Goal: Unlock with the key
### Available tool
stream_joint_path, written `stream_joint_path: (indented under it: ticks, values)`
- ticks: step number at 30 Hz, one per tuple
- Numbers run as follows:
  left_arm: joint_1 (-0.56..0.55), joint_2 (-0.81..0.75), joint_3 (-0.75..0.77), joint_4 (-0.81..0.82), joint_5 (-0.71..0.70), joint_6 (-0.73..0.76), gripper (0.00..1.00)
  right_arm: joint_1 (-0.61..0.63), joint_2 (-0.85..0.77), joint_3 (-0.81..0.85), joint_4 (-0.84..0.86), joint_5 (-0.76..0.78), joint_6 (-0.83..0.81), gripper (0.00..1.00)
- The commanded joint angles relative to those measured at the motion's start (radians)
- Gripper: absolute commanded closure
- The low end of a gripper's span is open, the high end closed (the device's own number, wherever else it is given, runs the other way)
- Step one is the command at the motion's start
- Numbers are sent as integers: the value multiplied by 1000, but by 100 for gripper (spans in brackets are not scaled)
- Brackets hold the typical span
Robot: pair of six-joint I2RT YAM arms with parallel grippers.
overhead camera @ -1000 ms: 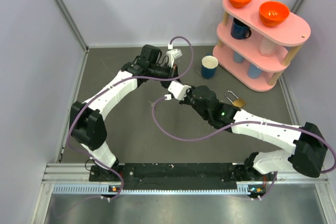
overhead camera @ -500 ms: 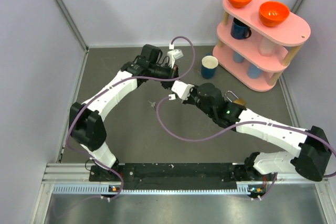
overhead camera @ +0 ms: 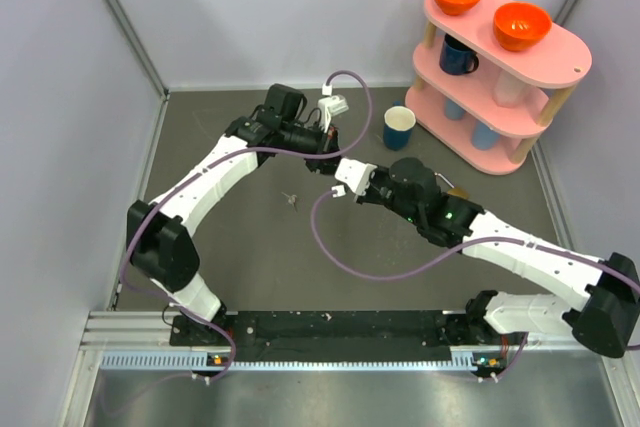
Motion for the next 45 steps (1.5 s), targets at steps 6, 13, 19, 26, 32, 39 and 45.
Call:
stream_joint_path:
  ticks: [6, 13, 19, 26, 32, 39, 45]
  values:
    - [7, -94, 37, 3, 57, 35, 100, -47, -71, -21, -111, -95, -5, 100]
    - [7, -95, 33, 6, 65, 35, 100, -45, -68, -18, -144, -150, 0, 100]
    - [7, -111, 24, 6, 60, 40, 100, -56, -85, 7, -157, -153, 24, 94]
    - [6, -161, -9, 31, -9, 40, 100, -126, -171, 57, -207, -248, 100, 46]
    - [4, -192, -39, 58, -35, 37, 100, -252, -189, 128, -213, -441, 274, 46]
    - [1, -217, -26, 49, -115, 73, 100, -292, -137, 212, -209, -645, 399, 44]
    - [-8, -255, -16, 51, -198, 126, 100, -291, -90, 242, -207, -768, 443, 43]
